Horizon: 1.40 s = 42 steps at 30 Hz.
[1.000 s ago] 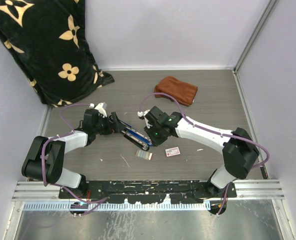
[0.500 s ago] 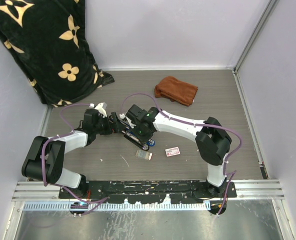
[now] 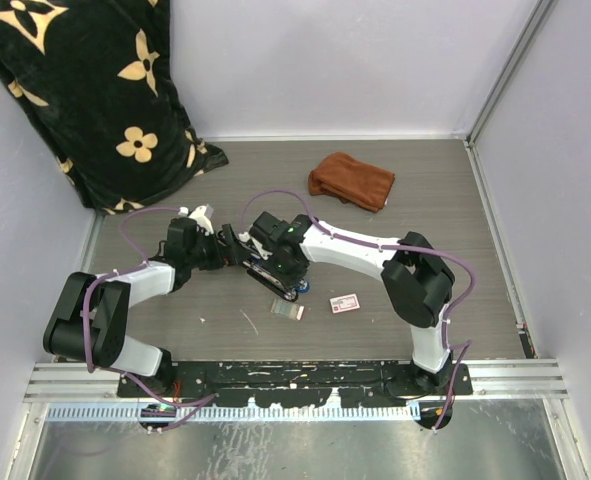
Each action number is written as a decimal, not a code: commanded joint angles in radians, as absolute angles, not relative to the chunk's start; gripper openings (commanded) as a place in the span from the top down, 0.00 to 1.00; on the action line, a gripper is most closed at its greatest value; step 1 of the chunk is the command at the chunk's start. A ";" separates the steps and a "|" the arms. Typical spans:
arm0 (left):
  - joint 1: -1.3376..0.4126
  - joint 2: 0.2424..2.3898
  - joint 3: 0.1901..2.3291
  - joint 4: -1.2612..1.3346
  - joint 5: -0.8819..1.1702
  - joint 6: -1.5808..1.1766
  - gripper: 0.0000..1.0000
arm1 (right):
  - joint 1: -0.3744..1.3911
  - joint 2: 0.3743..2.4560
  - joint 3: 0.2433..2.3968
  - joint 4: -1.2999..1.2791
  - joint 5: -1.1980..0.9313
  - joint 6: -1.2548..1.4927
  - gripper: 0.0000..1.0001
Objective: Load the staples into the stapler
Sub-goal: Install the staple into the stapler.
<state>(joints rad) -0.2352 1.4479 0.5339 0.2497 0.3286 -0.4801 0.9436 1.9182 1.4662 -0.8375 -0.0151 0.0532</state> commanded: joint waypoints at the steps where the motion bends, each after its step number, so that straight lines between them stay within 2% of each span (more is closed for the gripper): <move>1: -0.230 1.424 0.535 0.281 0.342 -0.462 0.08 | 0.947 1.917 1.514 -0.844 -0.008 0.034 0.80; 42: -0.231 1.428 0.535 0.282 0.344 -0.462 0.08 | 0.948 1.993 1.577 -0.889 -0.037 -0.017 0.80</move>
<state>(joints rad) -0.2352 1.4479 0.5339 0.2493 0.3294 -0.4801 0.9436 1.9778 1.5337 -0.8753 -0.0277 0.0120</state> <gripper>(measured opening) 0.921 0.232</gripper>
